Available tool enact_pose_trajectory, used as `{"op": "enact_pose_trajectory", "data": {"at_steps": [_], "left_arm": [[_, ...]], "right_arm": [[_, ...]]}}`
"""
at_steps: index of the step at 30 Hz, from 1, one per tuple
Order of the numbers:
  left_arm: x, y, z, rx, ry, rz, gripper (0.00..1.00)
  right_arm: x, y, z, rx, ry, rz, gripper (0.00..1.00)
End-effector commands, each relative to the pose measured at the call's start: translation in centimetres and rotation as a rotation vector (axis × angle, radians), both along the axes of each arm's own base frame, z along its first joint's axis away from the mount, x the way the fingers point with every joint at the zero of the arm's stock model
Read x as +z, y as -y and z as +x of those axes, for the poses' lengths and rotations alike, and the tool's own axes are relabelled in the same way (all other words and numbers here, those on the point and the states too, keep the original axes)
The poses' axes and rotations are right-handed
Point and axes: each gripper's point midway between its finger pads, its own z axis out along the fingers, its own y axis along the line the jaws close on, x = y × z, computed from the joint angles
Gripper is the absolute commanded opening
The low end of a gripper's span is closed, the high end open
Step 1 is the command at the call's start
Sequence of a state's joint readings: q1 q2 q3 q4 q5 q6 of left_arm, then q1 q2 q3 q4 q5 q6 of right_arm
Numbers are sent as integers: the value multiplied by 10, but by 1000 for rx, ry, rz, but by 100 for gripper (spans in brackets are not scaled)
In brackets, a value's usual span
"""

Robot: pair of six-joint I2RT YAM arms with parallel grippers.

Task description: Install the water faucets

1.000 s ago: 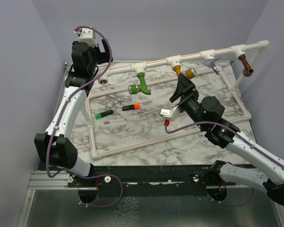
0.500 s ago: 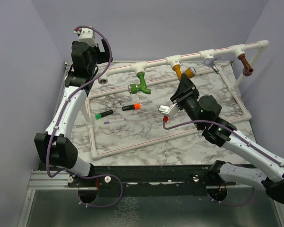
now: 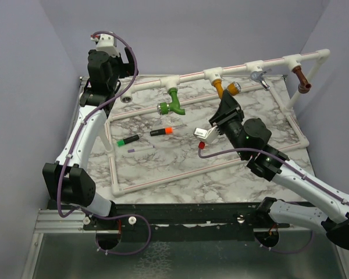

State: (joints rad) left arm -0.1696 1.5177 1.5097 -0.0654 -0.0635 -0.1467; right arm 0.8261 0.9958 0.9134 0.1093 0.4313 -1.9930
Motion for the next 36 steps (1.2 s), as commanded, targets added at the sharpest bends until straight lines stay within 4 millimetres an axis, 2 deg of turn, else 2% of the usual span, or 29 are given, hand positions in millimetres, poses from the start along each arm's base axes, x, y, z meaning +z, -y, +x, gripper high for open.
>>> {"op": "enact_pose_trajectory", "data": {"at_steps": [1, 4, 8, 14, 17, 18, 20, 22, 28, 32, 36], "left_arm": [[-130, 13, -6, -39, -358, 54, 99], [-131, 13, -6, -41, -359, 54, 99], [-130, 13, -7, -39, -359, 54, 99], [-132, 12, -6, -38, -362, 57, 99], [-132, 12, -6, -38, -362, 57, 99], [-132, 12, -6, -37, -362, 57, 99], [-132, 12, -6, -38, -363, 56, 99], [-133, 12, -6, -37, -364, 57, 99], [-133, 12, -6, -36, -363, 59, 99], [-133, 11, -6, -34, -364, 60, 99], [-133, 12, -6, -34, -365, 60, 99]], "right_arm": [[25, 19, -2, -25, -73, 480, 0], [16, 17, -2, -15, -111, 532, 0], [1, 16, 1, -27, -118, 516, 0], [-4, 14, 0, -13, -114, 502, 1], [-2, 14, -2, -1, -104, 492, 12], [-2, 14, -3, 2, -101, 488, 19], [-3, 14, -5, 11, -97, 474, 42], [-3, 14, -7, 24, -90, 460, 52], [-10, 12, -15, 66, -103, 394, 71], [-19, 11, -22, 94, -118, 339, 77], [-17, 11, -34, 157, -129, 359, 81]]}}
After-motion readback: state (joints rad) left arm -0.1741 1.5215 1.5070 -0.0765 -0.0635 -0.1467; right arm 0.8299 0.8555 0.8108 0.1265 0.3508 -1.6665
